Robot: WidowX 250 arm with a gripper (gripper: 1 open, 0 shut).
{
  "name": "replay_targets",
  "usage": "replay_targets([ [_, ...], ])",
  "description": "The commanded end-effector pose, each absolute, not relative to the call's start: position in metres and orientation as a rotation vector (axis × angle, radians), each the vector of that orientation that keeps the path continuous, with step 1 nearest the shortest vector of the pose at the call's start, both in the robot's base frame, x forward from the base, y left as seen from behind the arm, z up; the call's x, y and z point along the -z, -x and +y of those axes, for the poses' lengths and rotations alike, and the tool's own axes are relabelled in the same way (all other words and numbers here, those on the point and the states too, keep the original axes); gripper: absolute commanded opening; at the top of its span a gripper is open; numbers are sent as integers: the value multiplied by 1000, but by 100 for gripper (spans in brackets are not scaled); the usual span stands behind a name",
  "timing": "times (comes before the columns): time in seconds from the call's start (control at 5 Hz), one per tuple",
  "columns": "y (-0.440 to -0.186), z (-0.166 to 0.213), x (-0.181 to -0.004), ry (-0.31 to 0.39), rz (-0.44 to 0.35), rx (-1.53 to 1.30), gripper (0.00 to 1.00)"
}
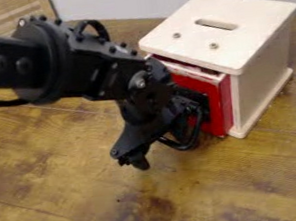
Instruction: Open the drawer
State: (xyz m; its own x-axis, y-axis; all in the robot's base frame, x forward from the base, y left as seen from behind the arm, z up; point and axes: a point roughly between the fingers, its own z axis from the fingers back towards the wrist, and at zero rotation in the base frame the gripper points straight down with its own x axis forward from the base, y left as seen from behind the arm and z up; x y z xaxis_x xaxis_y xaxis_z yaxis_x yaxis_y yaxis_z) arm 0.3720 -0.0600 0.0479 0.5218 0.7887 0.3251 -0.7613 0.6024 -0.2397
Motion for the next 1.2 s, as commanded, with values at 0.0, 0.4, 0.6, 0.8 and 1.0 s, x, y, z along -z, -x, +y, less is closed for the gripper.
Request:
replay_targets([
  [0.0, -378, -54, -72, 97, -494, -997, 0],
  [0.4, -373, -55, -66, 81, -494, -1004, 0],
  [0.6, -371, -53, -65, 74, -492, -1001, 0],
  [0.8, -369, -58, -65, 74, -487, -968, 0],
  [1.0, -368, -63, -64, 75, -482, -935, 0],
])
